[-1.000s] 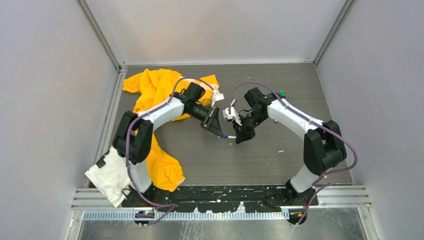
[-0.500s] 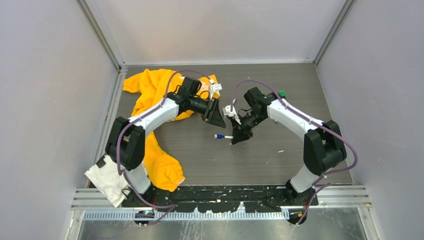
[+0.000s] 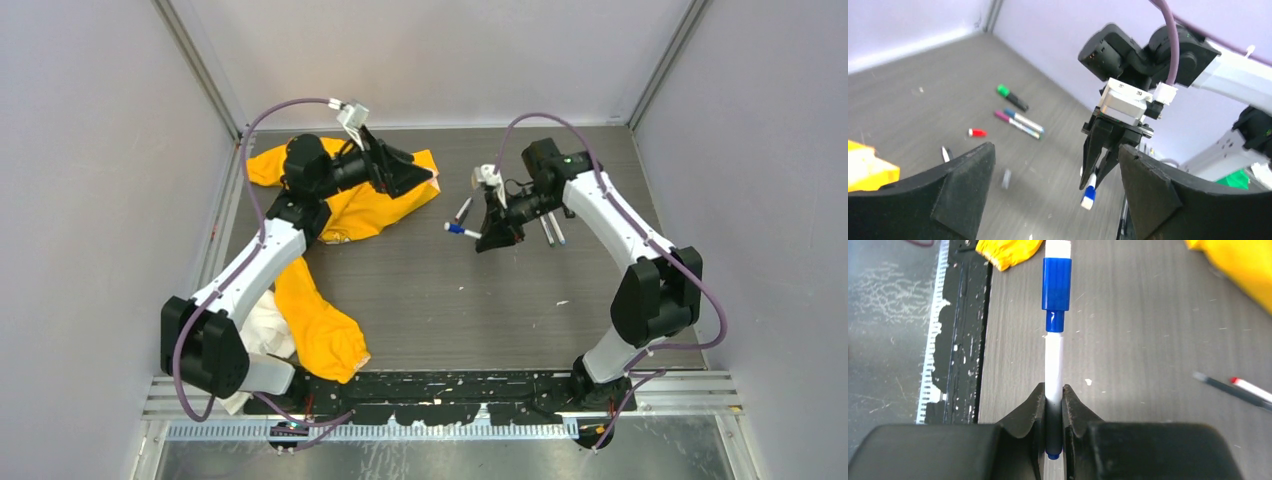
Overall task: Insert the pens into the pen caps
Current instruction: Press the pen cap onto the pen.
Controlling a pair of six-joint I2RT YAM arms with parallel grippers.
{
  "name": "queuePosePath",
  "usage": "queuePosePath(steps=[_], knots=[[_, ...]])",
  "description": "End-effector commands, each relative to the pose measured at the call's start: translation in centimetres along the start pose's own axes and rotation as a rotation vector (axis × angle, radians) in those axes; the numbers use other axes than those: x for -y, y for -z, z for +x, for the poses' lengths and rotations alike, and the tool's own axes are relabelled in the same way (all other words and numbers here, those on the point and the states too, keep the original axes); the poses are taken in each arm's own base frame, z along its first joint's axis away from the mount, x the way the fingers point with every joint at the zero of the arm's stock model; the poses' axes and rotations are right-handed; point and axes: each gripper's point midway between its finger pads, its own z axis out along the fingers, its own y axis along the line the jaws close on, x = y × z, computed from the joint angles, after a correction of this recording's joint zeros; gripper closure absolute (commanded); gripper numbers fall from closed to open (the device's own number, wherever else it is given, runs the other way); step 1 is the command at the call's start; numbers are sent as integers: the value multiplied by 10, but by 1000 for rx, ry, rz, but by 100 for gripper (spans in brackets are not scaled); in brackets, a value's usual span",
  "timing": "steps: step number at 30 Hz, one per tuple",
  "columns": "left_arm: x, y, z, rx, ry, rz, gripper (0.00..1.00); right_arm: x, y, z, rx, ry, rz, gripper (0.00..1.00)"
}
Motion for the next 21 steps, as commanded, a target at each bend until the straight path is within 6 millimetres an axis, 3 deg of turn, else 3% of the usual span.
queuePosePath(steps=[1,7,11,17,21], knots=[[16,14,-85,353,18,43,1,-5,38,-44,104,-32,41,99],[43,23,-135,523,52,174,0,16,80,-99,251,-118,220,99],[61,21,-154,560,47,238,0,24,105,-149,437,-206,310,99],[70,-10,-133,485,29,139,0,13,125,-197,649,-302,284,99],[67,-12,-138,518,92,104,0,4,131,-213,744,-293,245,99]])
